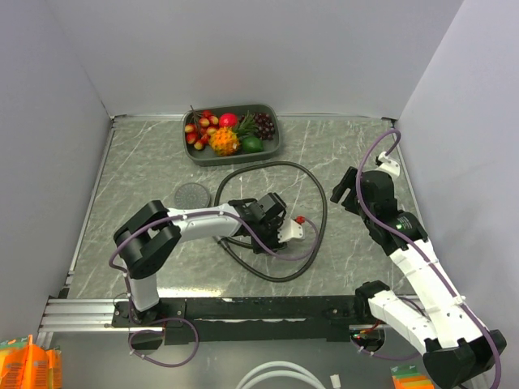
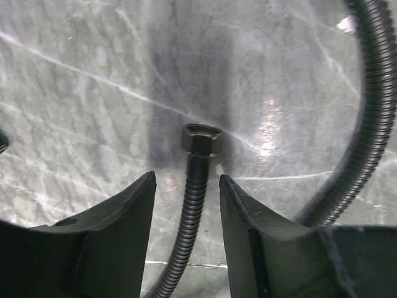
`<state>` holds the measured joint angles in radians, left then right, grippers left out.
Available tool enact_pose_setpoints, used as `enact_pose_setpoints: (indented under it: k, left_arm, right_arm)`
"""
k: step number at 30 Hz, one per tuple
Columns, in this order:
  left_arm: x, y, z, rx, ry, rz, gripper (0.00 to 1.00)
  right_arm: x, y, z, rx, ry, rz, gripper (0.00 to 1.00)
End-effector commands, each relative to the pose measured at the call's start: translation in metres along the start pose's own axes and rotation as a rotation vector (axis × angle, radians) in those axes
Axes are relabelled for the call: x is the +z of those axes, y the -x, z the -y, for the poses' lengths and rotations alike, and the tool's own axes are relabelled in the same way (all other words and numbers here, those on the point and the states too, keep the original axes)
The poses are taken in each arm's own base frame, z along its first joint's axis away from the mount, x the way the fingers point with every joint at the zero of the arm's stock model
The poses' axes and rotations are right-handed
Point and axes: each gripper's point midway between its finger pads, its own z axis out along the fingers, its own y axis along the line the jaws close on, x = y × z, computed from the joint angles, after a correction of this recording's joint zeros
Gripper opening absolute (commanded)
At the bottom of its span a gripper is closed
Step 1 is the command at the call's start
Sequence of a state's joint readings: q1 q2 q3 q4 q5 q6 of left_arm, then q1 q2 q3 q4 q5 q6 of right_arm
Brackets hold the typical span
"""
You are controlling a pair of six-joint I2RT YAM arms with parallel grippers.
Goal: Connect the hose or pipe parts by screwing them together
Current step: Pick up the pipeline from the center of the board.
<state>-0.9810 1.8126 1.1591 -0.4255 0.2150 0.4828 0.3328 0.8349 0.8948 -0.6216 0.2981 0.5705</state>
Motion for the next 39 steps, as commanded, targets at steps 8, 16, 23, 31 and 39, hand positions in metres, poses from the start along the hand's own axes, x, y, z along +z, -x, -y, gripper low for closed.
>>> enact_pose_setpoints:
  k: [8,16,23,31,39]
  left_arm:
    - [0.01,0.016,0.012,0.04,-0.026,0.03,0.5]
    - [0.023,0.01,0.009,0.092,-0.026,0.017,0.47]
    - [0.027,0.014,0.012,0.073,-0.051,0.02,0.44]
    - [0.026,0.006,0.015,0.076,-0.058,-0.002,0.35]
    - [0.027,-0.007,0.024,0.063,-0.073,-0.019,0.36]
  right_arm:
    - [-0.001,0.007,-0.001,-0.004,0.009,0.033,0.8]
    - [-0.002,0.008,-0.002,-0.008,0.02,0.041,0.8]
    - [-0.005,0.011,-0.001,-0.01,0.023,0.054,0.8]
    - [-0.004,0.008,-0.001,-0.011,0.029,0.049,0.8]
    - [-0.004,0.008,0.0,-0.014,0.028,0.054,0.8]
